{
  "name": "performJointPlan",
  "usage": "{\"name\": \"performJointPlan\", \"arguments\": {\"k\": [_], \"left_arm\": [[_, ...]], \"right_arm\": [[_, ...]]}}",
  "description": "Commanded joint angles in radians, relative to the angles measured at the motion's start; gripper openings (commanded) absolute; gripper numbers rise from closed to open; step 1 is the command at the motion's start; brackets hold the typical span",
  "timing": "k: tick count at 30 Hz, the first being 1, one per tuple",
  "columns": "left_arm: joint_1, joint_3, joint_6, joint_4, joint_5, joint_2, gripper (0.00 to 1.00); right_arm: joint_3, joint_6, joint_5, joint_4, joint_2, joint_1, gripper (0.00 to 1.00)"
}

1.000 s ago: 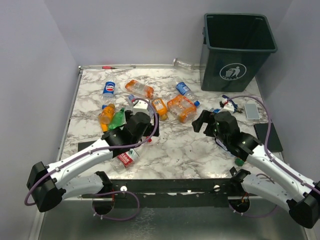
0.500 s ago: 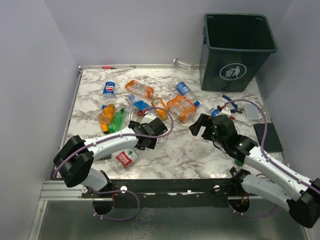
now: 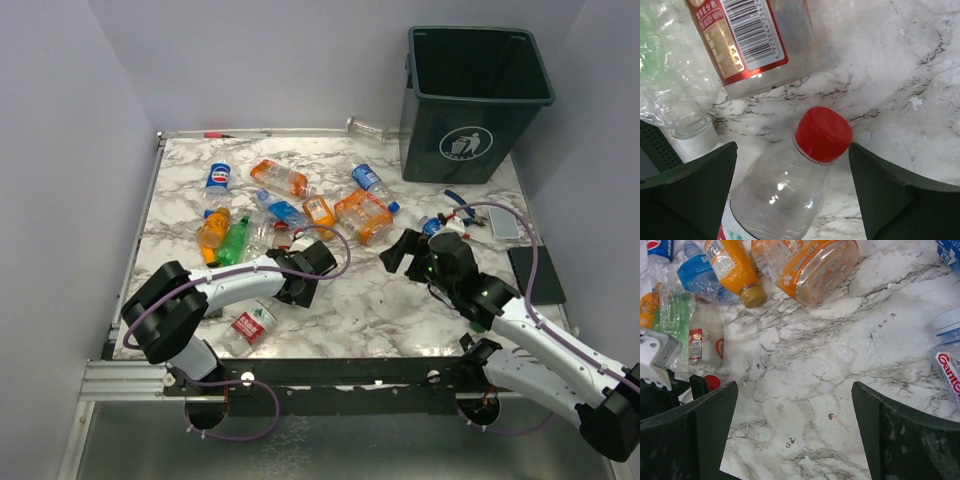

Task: Put the plastic bottles in the bin
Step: Pick up the plastic bottle from the corner of the board.

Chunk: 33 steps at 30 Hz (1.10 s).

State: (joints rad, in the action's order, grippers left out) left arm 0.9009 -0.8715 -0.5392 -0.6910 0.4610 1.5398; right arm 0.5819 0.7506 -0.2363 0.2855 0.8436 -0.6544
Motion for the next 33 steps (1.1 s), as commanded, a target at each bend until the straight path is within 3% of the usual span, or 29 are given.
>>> {"name": "performJointPlan", "arguments": {"k": [1, 7, 18, 22, 26, 33], "left_arm": [[0.004, 0.028, 0.023, 0.025, -0.061, 0.025, 0.89], [0.008, 0.021, 0.028, 0.030, -0.098, -0.008, 0.70], [0.022, -0.099, 0.025, 0.037, -0.216, -0.231, 0.32], [0.020, -0.148, 0.020, 0.159, -0.290, -0.289, 0.27], [0.011, -0.151, -0.002, 0.424, -0.344, -0.330, 0.26], [-0.113, -0.181, -0.161, 0.741, -0.512, -0.286, 0.20]], "right_arm": [[-0.002, -0.011, 0.010, -0.007, -0.020, 0.000, 1.00], [0.011, -0.014, 0.007, 0.012, -0.022, 0.000, 1.00], [0.089, -0.141, -0.033, 0.063, -0.045, 0.000, 1.00], [0.066, -0.205, 0.115, -0.055, -0.117, -0.001, 1.00], [-0.011, -0.225, 0.367, -0.268, -0.216, 0.000, 1.00], [0.029, -0.238, 0.605, -0.329, -0.154, -0.001, 1.00]]}}
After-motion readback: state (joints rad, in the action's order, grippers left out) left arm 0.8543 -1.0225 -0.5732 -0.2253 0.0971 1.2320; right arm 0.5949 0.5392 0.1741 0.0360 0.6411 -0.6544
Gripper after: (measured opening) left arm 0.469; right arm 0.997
